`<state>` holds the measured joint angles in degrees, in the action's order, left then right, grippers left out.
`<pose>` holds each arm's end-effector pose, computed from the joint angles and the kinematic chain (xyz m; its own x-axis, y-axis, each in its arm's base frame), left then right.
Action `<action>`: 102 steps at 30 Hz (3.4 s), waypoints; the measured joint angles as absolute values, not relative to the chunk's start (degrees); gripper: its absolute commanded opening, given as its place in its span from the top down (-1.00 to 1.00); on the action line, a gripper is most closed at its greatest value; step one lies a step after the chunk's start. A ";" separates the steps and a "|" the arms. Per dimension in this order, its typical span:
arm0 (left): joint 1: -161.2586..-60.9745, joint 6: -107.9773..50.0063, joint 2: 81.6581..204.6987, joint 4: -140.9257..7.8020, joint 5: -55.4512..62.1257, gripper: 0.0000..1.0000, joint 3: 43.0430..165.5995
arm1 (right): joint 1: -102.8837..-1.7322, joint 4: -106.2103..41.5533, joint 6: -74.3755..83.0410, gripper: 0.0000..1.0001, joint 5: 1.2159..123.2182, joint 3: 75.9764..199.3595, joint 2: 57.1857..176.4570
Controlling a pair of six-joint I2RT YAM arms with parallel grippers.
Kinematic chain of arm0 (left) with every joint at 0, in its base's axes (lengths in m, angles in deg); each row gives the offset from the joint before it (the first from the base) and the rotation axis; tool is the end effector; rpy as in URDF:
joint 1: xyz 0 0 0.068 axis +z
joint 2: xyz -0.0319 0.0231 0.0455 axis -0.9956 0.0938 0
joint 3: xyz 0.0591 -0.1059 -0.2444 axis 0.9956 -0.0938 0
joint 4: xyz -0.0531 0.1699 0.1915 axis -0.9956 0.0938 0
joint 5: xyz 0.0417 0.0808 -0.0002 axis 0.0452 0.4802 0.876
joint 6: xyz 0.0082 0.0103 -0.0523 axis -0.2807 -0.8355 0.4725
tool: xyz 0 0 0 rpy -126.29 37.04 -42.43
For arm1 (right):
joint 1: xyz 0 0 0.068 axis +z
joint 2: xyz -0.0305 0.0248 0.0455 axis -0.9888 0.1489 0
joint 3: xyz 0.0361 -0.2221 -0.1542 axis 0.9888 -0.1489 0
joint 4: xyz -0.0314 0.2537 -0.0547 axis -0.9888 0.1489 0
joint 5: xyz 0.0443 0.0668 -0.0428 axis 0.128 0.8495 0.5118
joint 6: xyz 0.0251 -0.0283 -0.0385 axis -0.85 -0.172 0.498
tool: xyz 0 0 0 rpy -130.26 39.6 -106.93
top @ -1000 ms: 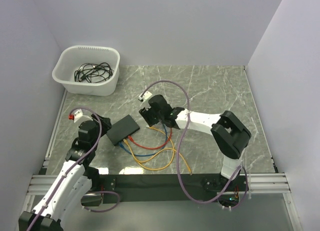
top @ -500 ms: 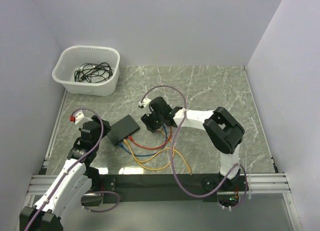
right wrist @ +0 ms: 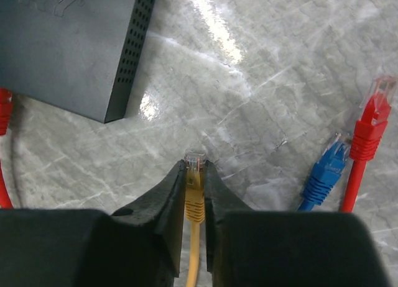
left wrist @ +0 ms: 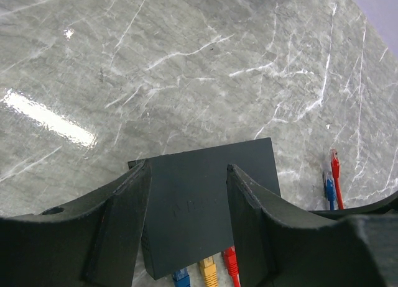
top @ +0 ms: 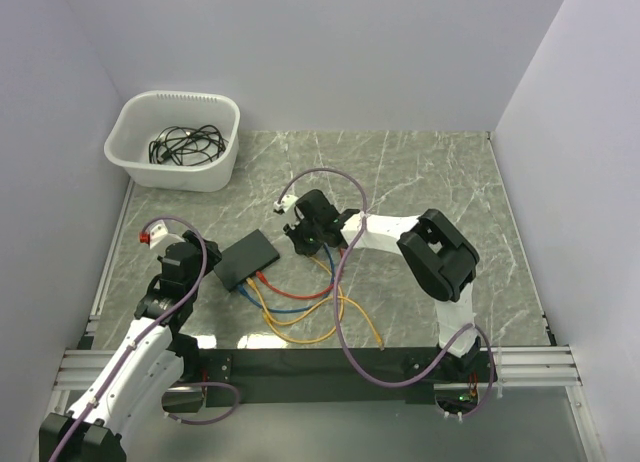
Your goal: Insert the plug into the switch port
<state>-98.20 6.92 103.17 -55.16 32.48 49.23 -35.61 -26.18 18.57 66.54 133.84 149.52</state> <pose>0.1500 -0.0232 0.1967 -0.2399 -0.6506 -0.7205 -0.3913 0.7441 -0.5415 0.2876 0.3067 0.1541 -0.4163 -0.6099 -0.6744 -0.8579 0.5091 0.0691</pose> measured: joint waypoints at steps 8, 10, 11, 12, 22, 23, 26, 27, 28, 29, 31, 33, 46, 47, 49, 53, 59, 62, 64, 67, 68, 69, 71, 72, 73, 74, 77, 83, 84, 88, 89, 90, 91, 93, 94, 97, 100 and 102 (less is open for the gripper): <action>-98.20 6.92 102.75 -55.18 32.46 -0.13 49.19 | -35.11 -28.96 17.61 1.00 65.71 130.22 146.00; -98.20 6.92 102.54 -55.20 32.48 -0.12 49.19 | -34.89 -29.85 17.13 1.00 63.94 128.73 142.19; -98.20 6.92 102.47 -55.20 32.48 -0.12 49.19 | -34.78 -30.49 16.97 1.00 62.94 128.36 140.05; -98.20 6.94 102.36 -55.25 32.48 -0.12 49.19 | -34.67 -31.25 16.97 1.00 61.47 128.32 137.58; -98.31 6.92 102.36 -55.51 32.46 -0.12 49.19 | -34.43 -45.33 21.67 1.00 53.49 129.23 111.22; -98.31 6.92 102.36 -55.55 32.46 -0.12 49.19 | -34.43 -46.14 22.83 1.00 53.32 130.17 109.15; -98.31 6.92 102.36 -55.62 32.46 -0.12 49.19 | -34.43 -47.19 25.98 1.00 53.45 135.18 104.60; -98.31 6.92 102.36 -55.62 32.46 -0.12 49.19 | -34.43 -47.29 26.96 1.00 53.54 137.45 103.57; -98.31 6.92 102.36 -55.62 32.46 -0.11 49.17 | -34.43 -47.34 27.62 1.00 53.82 139.27 102.83; -98.31 6.92 102.36 -55.64 32.46 -0.11 49.17 | -34.43 -47.38 28.23 1.00 54.30 141.21 101.98; -98.31 6.92 102.36 -55.64 32.46 -0.11 49.17 | -34.43 -47.38 28.80 1.00 55.61 143.42 99.79; -98.31 6.92 102.36 -55.64 32.46 -0.11 49.17 | -34.43 -47.21 28.75 1.00 57.69 143.24 97.06; -98.31 6.90 99.85 -56.38 32.42 -0.13 48.12 | -34.61 -35.16 21.23 1.00 72.62 130.15 96.38; -98.31 6.92 99.87 -56.49 32.44 -0.12 48.12 | -34.93 -32.32 21.17 1.00 74.48 130.00 97.96; -98.31 6.92 100.02 -56.49 32.44 -0.11 48.12 | -35.39 -28.08 21.10 1.00 77.97 130.46 101.61; -98.31 6.90 101.01 -56.49 32.44 -0.11 48.12 | -35.72 -21.98 21.23 1.00 85.93 132.95 112.19; -98.33 6.90 100.57 -56.51 32.42 -0.12 48.12 | -34.26 -20.35 19.62 1.00 90.30 130.59 127.42; -98.35 6.90 100.35 -56.56 32.44 -0.11 48.12 | -31.87 -19.62 18.13 1.00 86.74 131.53 133.87; -98.35 6.90 100.35 -56.49 32.42 -0.11 48.12 | -29.54 -19.38 16.58 0.73 80.25 133.65 138.54; -98.35 6.90 100.28 -56.49 32.42 -0.11 48.10 | -26.74 -20.04 13.61 -0.01 70.48 135.90 143.70; -98.35 6.90 100.24 -56.51 32.42 -0.11 48.12 | -26.08 -20.28 12.84 -0.18 68.29 135.90 144.23; -98.35 6.90 100.22 -56.51 32.42 -0.11 48.12 | -25.40 -20.39 11.79 -0.21 65.82 135.81 144.62; -98.35 6.90 100.22 -56.49 32.42 -0.11 48.10 | -24.31 -21.46 9.54 -0.22 61.49 135.35 144.51; -98.35 6.90 100.22 -56.49 32.42 -0.11 48.10 | -23.94 -22.75 8.14 -0.22 59.48 134.89 144.21; -98.35 6.90 100.20 -56.51 32.42 -0.11 48.10 | -23.59 -24.08 6.42 -0.22 57.32 134.13 143.64; -98.38 6.90 100.20 -56.51 32.42 -0.11 48.10 | -23.07 -25.39 4.60 -0.23 55.22 133.04 142.76; -98.42 6.90 100.00 -56.54 32.42 -0.11 47.99 | -21.89 -28.10 0.38 -0.24 49.69 129.25 139.62; -98.46 6.92 99.10 -56.47 32.42 -0.12 47.44 | -17.84 -29.50 -2.66 -0.15 40.12 126.33 137.78; -98.46 6.92 99.04 -56.49 32.42 -0.12 47.38 | -17.25 -29.57 -2.81 -0.13 39.31 125.82 137.74; -98.46 6.90 98.75 -56.49 32.42 -0.12 47.38 | -16.25 -30.22 -3.66 -0.11 38.04 123.09 137.12; -98.46 6.90 98.71 -56.49 32.42 -0.12 47.38 | -16.09 -30.29 -3.97 -0.09 37.82 122.59 137.10; -98.46 6.92 98.71 -56.49 32.40 -0.11 47.38 | -16.03 -30.25 -4.05 -0.08 37.60 122.35 137.10; -98.46 6.90 98.71 -56.51 32.40 -0.11 47.38 | -15.94 -30.18 -4.25 -0.07 37.39 122.22 137.12; -98.46 6.90 98.71 -56.49 32.40 -0.11 47.38 | -15.88 -30.27 -4.38 -0.04 36.77 122.17 137.12; -98.46 6.90 98.71 -56.47 32.40 -0.12 47.38 | -15.83 -30.31 -4.47 -0.04 36.56 122.17 137.17; -98.46 6.90 98.69 -56.49 32.40 -0.12 47.38 | -15.72 -30.31 -4.49 -0.03 36.40 122.17 137.82; -98.46 6.90 98.71 -56.51 32.40 -0.12 47.38 | -15.57 -30.31 -4.51 -0.03 36.42 122.20 138.94; -98.46 6.90 98.71 -56.49 32.40 -0.12 47.38 | -15.33 -30.31 -4.51 -0.03 36.53 122.17 139.64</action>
